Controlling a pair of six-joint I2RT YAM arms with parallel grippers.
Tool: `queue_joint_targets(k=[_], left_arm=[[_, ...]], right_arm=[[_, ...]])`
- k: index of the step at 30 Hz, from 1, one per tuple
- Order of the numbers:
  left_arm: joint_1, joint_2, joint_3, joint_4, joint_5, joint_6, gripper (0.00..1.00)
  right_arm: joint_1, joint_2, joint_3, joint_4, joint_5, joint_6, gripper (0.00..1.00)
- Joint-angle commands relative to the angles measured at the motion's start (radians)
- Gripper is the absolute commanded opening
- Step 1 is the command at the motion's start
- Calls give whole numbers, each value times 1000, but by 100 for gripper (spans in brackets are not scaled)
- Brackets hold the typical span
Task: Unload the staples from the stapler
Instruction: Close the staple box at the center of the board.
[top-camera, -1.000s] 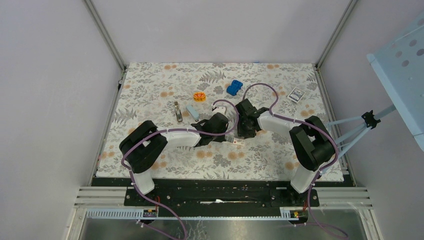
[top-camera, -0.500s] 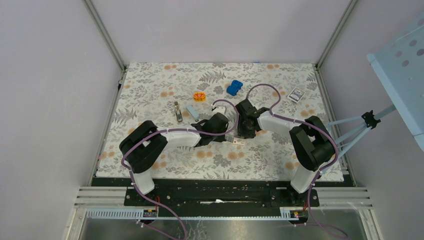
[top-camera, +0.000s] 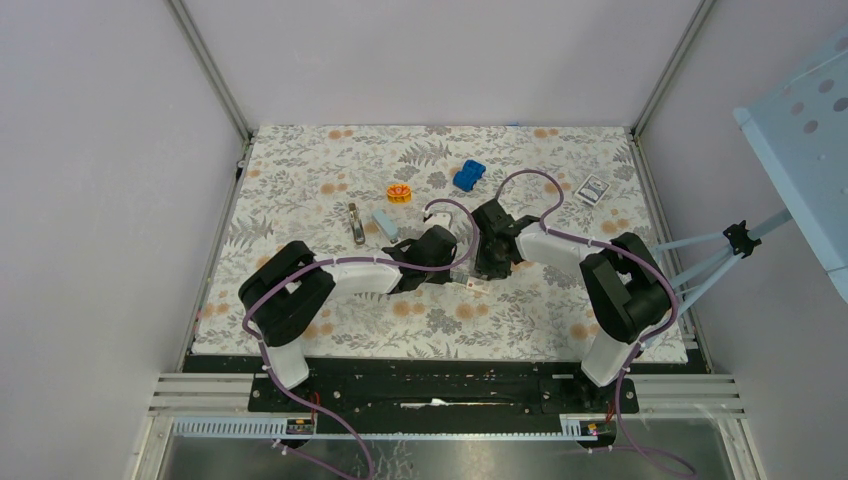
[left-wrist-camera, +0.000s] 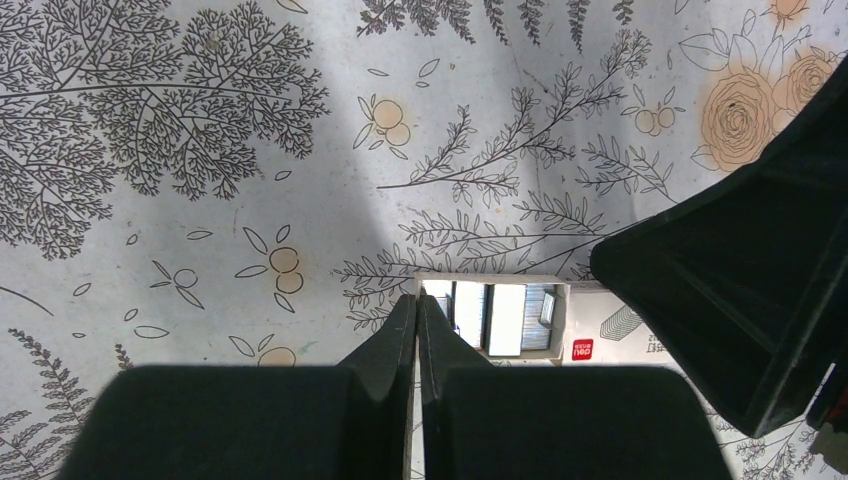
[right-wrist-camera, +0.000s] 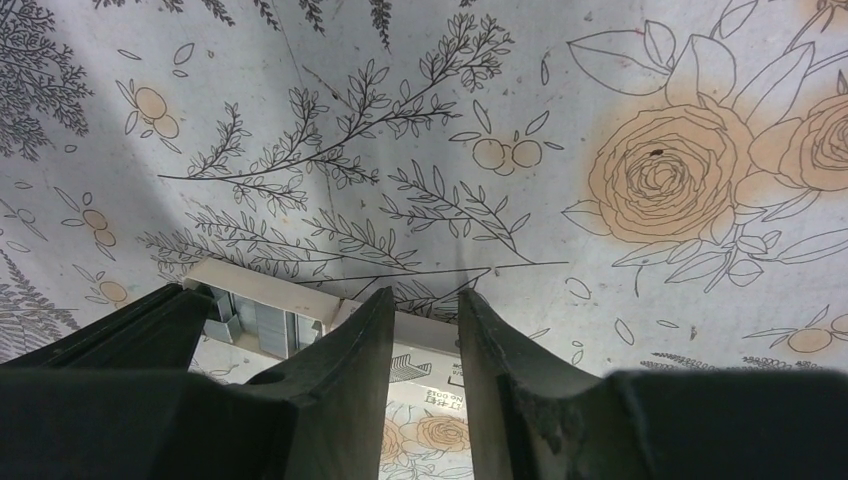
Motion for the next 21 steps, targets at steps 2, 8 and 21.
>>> queue_joint_targets(k=[2, 8, 21], left_arm=[[-4, 4, 19, 16, -18, -5, 2], [-4, 2, 18, 16, -12, 2, 2], [-4, 6, 21, 17, -5, 10, 2]], right_arm=[[16, 37, -9, -115, 36, 0, 42], [1, 16, 76, -163, 197, -27, 52], [-49, -136, -80, -184, 104, -107, 47]])
